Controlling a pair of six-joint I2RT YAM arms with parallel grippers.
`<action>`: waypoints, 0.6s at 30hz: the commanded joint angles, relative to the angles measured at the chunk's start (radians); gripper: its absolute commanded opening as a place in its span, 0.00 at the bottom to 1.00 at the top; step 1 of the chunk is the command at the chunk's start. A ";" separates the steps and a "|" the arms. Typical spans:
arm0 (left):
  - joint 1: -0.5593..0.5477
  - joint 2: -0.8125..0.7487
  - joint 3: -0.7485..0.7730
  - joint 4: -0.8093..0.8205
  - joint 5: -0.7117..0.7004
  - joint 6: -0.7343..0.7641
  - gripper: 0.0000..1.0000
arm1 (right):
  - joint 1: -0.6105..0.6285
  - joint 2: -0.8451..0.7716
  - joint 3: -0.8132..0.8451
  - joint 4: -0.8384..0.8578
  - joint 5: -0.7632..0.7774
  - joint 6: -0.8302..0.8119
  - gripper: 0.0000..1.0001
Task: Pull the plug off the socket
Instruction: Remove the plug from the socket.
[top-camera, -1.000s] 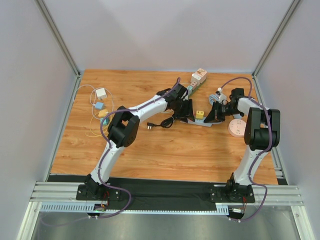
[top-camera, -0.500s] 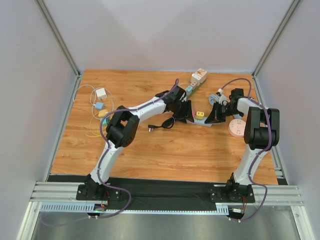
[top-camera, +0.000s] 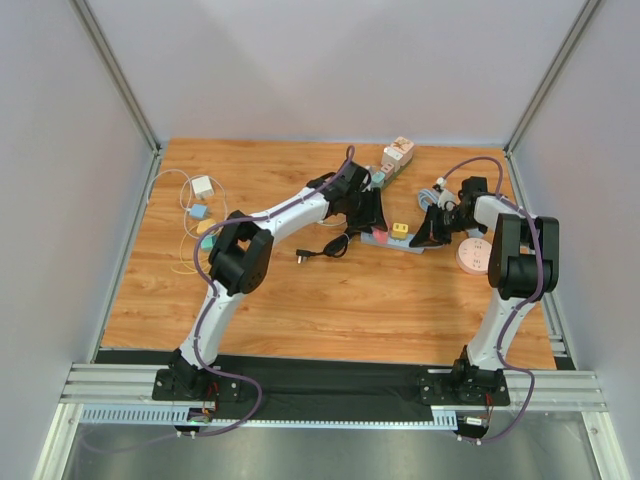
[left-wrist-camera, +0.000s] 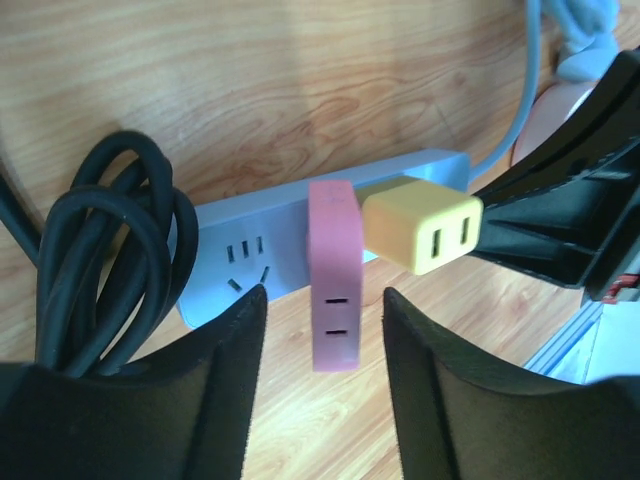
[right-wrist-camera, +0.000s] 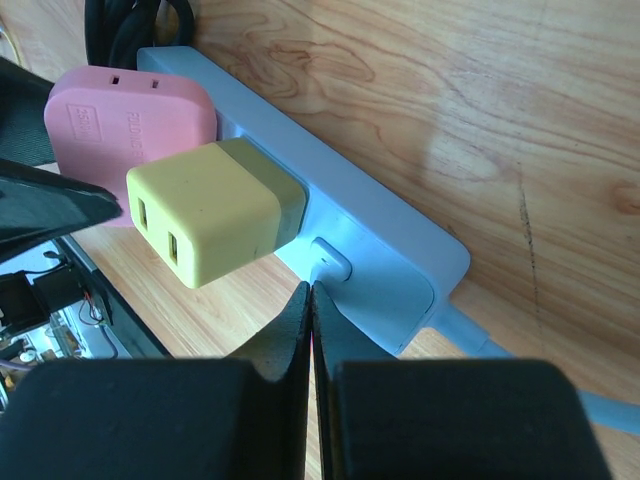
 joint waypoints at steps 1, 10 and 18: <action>0.001 0.007 0.067 -0.012 -0.025 -0.008 0.55 | 0.003 0.015 0.011 0.048 0.063 0.010 0.00; 0.000 0.041 0.096 -0.015 0.008 -0.011 0.43 | 0.009 0.014 -0.003 0.069 0.121 0.027 0.00; -0.011 0.051 0.109 -0.035 0.027 0.006 0.42 | 0.029 0.011 -0.005 0.071 0.160 0.053 0.00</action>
